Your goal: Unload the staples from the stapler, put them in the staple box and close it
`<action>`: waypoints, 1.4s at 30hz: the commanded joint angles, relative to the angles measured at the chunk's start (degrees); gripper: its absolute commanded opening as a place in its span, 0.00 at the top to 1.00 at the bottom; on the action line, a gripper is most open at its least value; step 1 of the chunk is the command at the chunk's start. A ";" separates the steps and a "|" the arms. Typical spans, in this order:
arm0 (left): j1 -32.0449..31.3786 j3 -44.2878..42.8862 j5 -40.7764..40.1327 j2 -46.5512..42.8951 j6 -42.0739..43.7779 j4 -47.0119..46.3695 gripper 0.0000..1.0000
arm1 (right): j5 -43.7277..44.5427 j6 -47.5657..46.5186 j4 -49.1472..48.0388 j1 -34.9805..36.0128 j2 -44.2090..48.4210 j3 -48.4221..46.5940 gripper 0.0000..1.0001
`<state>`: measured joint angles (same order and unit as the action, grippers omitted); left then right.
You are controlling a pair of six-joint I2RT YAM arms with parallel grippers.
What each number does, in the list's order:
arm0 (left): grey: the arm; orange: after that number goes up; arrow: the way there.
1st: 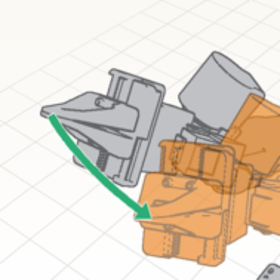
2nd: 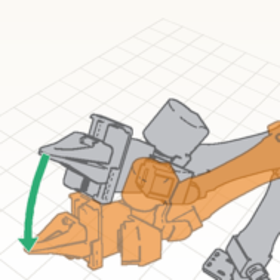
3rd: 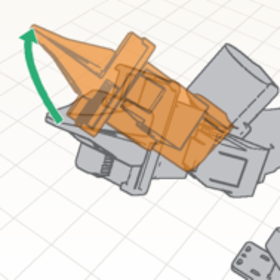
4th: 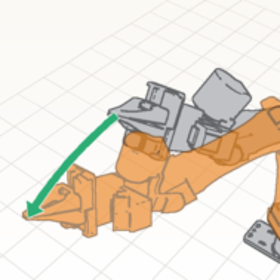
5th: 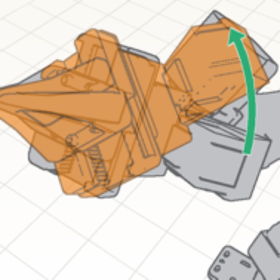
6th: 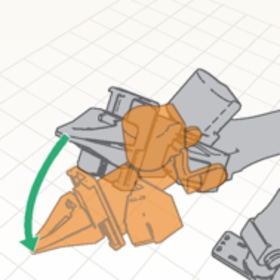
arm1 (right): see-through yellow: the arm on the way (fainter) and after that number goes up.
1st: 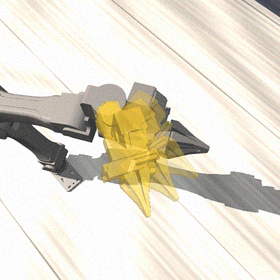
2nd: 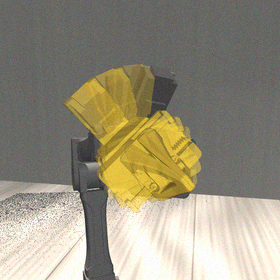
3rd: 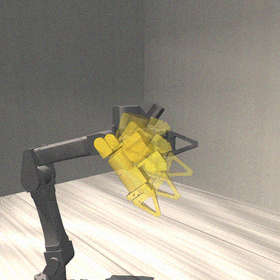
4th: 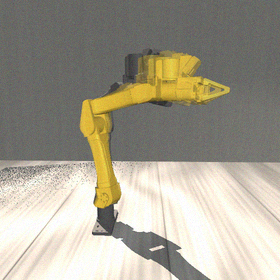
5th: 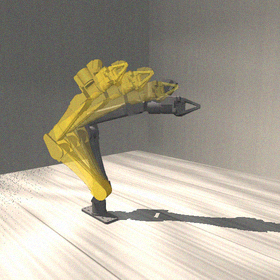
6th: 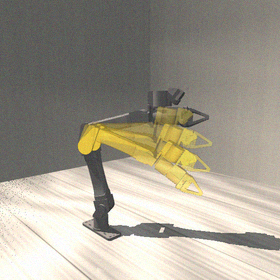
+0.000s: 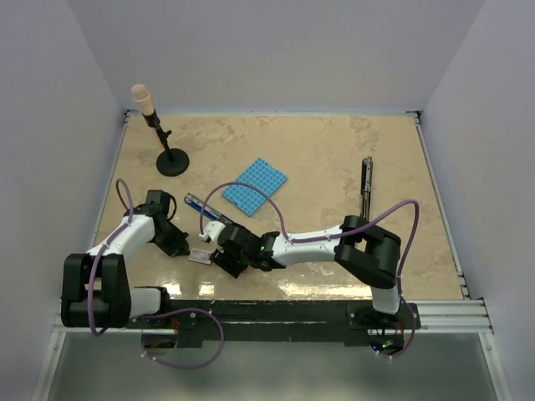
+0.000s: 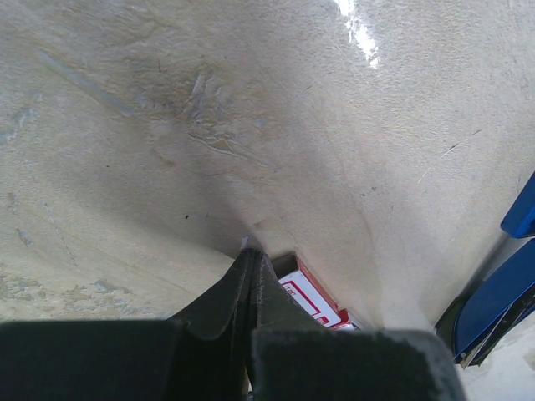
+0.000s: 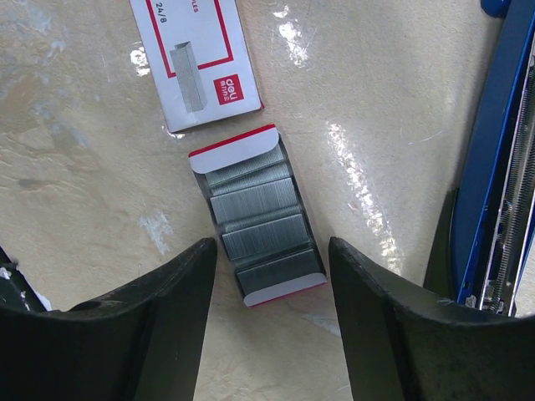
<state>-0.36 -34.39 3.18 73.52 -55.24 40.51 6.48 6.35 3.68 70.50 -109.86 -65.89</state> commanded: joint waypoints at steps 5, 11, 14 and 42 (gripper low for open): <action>0.36 1.96 -0.10 0.40 0.58 -1.31 1.00 | -1.64 -1.87 -3.15 0.17 -0.09 0.94 0.43; 0.36 2.57 0.25 0.40 0.31 -1.31 1.00 | -2.44 -1.95 -3.42 0.69 -0.88 1.11 0.50; 0.36 2.93 0.42 0.31 0.40 -1.40 1.00 | -1.65 -1.69 -4.47 1.13 -1.49 0.85 0.51; 0.36 4.24 0.77 -1.18 -0.74 -1.31 1.00 | 2.49 1.74 1.15 4.21 -2.37 -2.23 0.58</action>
<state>-0.12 -32.82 4.91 71.96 -55.48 38.89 8.86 6.98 2.59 74.13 -111.35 -67.40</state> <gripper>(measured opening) 0.012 0.431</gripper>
